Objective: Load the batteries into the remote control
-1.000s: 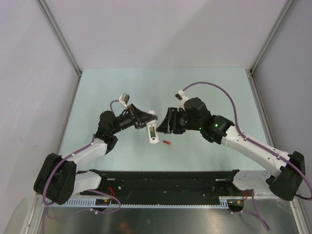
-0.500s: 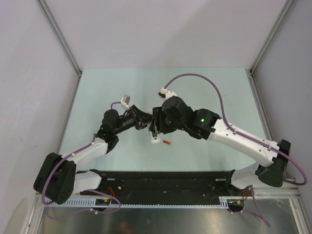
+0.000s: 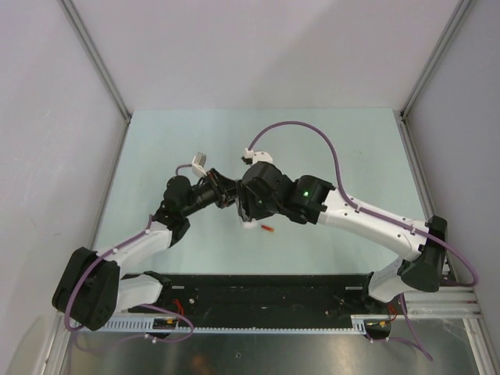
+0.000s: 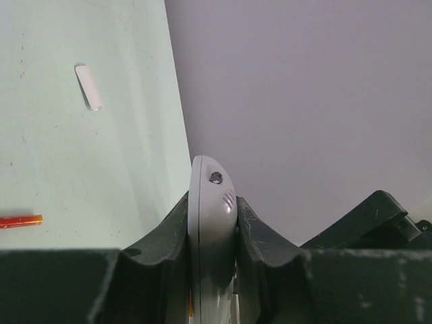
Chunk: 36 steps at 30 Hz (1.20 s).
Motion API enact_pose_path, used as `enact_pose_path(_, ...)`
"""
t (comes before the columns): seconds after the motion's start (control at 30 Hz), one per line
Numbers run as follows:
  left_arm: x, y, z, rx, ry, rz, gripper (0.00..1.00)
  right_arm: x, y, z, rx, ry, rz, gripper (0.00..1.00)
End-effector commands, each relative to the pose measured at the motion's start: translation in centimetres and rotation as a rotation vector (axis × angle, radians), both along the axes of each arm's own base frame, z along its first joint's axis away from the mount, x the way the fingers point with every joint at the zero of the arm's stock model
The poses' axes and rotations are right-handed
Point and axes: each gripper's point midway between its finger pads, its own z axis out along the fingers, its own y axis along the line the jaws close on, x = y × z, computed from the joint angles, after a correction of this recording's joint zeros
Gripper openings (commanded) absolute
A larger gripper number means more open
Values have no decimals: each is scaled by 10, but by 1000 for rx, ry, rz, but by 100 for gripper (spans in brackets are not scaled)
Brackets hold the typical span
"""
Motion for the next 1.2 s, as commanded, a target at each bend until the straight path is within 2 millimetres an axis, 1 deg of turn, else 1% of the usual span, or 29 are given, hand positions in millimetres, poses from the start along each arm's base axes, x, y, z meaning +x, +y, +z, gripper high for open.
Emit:
enact_pose_path(0.0, 0, -3, 35, -44, -86, -2, 0, 7, 8, 15, 4, -58, 4, 51)
enact_pose_path(0.03, 0, -3, 36, -44, -86, -2, 0, 8, 9, 12, -5, -57, 5, 51)
enact_pose_path(0.1, 1, -3, 35, -44, -85, -1, 0, 6, 13, 15, -2, -65, 15, 50)
enact_pose_path(0.13, 1, -3, 35, -44, -85, -1, 0, 6, 15, 13, -7, -62, 19, 50)
enact_pose_path(0.43, -1, -2, 40, -52, -90, 1, 0, 6, 17, 2, -25, -43, 21, 44)
enact_pose_path(0.63, -2, -2, 44, -64, -90, 2, 0, 4, 18, -3, -29, -30, 20, 38)
enact_pose_path(0.77, -3, -1, 47, -70, -93, 6, 0, 4, 18, -5, -28, -23, 17, 31)
enact_pose_path(0.93, -3, -2, 48, -73, -93, 7, 0, 2, 22, -6, -26, -17, 22, 25)
enact_pose_path(1.17, -4, -2, 49, -75, -94, 10, 0, 0, 26, -9, -23, -7, 28, 23)
